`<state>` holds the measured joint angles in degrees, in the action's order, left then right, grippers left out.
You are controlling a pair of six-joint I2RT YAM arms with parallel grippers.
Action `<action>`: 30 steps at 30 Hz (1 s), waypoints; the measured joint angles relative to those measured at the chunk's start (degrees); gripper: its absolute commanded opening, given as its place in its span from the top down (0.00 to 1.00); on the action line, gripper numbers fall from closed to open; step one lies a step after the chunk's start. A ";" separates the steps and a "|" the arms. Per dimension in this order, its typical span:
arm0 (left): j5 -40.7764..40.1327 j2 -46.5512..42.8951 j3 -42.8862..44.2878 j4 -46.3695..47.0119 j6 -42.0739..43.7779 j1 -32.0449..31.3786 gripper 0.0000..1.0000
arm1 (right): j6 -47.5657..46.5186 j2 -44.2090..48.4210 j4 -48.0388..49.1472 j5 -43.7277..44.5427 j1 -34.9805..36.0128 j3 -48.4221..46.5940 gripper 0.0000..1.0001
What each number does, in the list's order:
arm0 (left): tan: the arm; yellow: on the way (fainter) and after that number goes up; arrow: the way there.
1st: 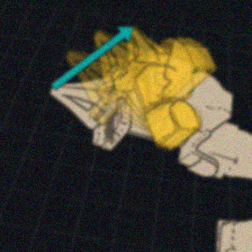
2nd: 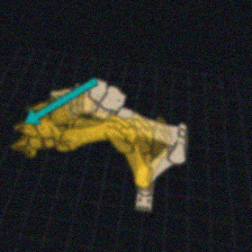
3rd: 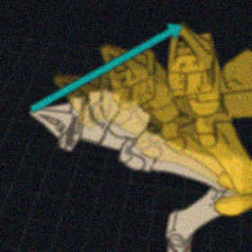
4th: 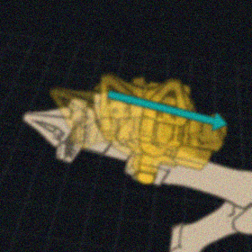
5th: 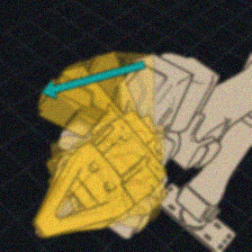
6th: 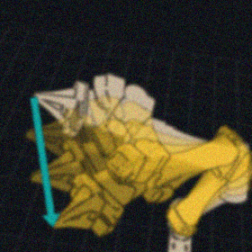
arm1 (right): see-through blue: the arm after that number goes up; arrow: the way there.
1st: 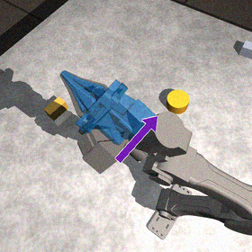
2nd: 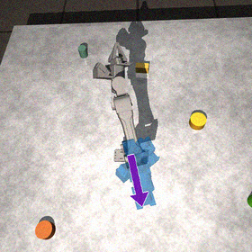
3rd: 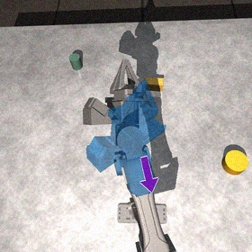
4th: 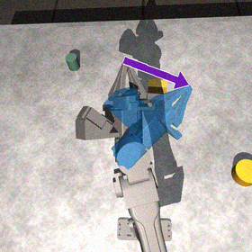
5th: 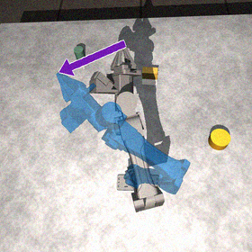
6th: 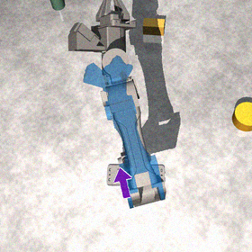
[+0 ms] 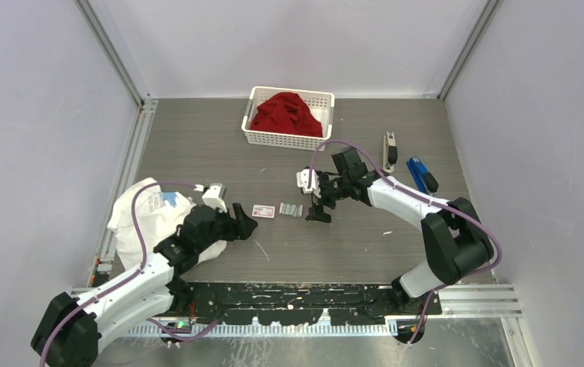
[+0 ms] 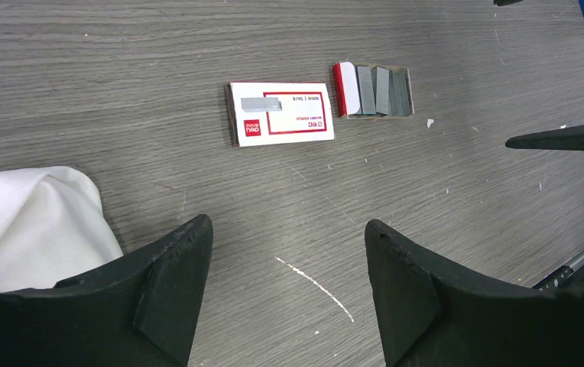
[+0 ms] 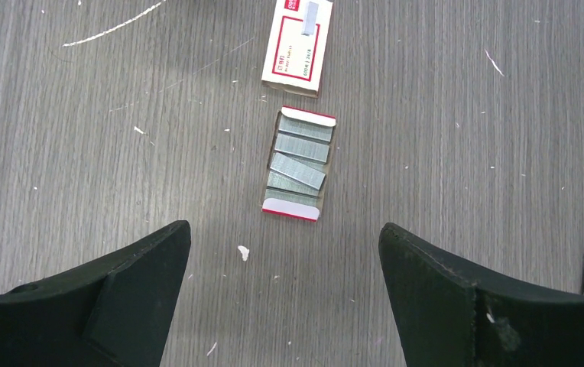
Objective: Unload the staples from the stapler
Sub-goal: Close the staple box at the center of the board.
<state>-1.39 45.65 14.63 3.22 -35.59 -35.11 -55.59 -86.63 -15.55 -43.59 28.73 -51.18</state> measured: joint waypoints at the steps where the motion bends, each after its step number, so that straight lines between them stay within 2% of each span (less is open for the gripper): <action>1: 0.00 0.02 0.00 -0.02 0.00 0.00 0.28 | -0.02 0.00 0.02 0.07 0.02 0.00 0.03; 16: -0.07 2.25 0.00 -0.02 -0.04 0.00 0.29 | -0.04 -0.02 0.02 0.96 0.04 0.00 0.03; 27: 0.55 9.40 1.14 -0.11 -0.17 0.72 0.40 | -0.04 -0.15 0.02 1.44 0.04 0.00 0.03; 30: 1.20 12.24 2.64 -0.11 -0.15 1.44 0.46 | -0.02 -0.76 0.02 1.73 0.07 0.00 0.02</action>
<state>-0.19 57.89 17.28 3.11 -35.75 -33.67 -55.61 -87.39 -15.53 -41.87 28.80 -51.18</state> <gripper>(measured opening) 0.599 0.974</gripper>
